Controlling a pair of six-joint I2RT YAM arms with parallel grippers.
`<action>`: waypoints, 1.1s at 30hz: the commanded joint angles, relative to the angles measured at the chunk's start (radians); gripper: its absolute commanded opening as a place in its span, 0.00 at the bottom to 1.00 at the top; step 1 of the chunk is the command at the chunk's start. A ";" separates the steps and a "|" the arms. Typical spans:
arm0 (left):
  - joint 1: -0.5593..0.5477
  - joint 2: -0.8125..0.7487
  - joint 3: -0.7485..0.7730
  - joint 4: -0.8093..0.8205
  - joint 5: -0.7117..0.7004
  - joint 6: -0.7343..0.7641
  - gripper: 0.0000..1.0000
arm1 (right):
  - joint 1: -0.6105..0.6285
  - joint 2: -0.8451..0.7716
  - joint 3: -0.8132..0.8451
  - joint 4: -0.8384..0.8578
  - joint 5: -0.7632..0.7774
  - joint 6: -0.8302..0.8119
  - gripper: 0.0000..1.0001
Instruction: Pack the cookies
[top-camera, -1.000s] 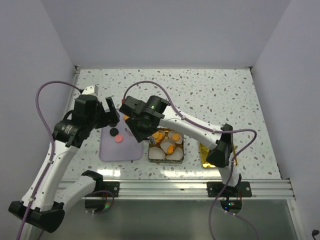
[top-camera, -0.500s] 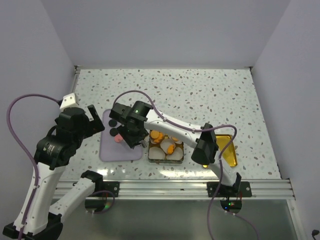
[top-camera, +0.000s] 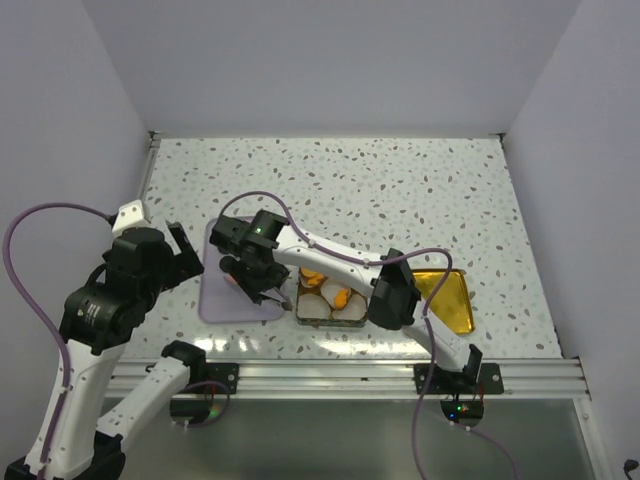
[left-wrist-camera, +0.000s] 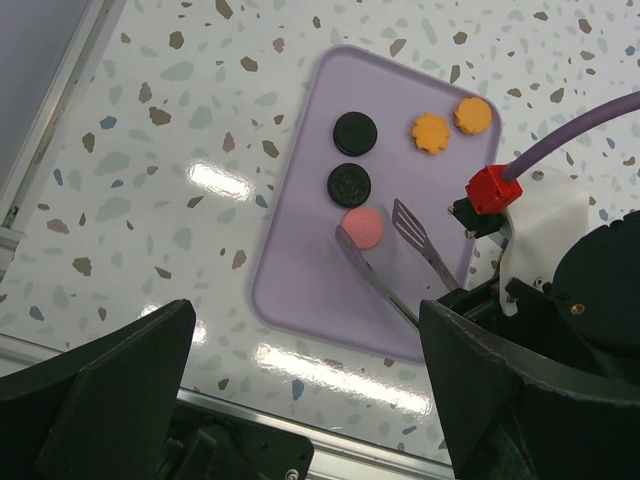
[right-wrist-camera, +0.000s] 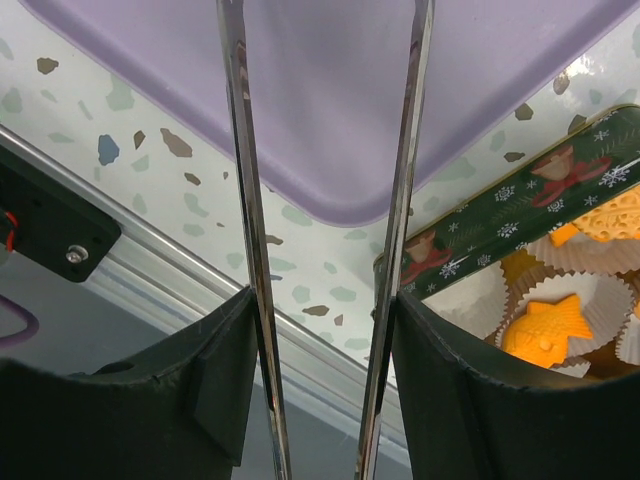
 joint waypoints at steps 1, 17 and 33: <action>-0.005 -0.020 0.022 -0.034 0.001 -0.030 1.00 | 0.002 0.005 0.053 -0.066 -0.009 -0.022 0.56; -0.005 -0.051 0.028 -0.068 0.006 -0.066 1.00 | 0.002 -0.021 0.016 -0.079 0.008 -0.051 0.36; -0.005 0.055 0.058 0.030 0.062 0.000 1.00 | -0.125 -0.225 0.010 -0.096 0.038 -0.065 0.33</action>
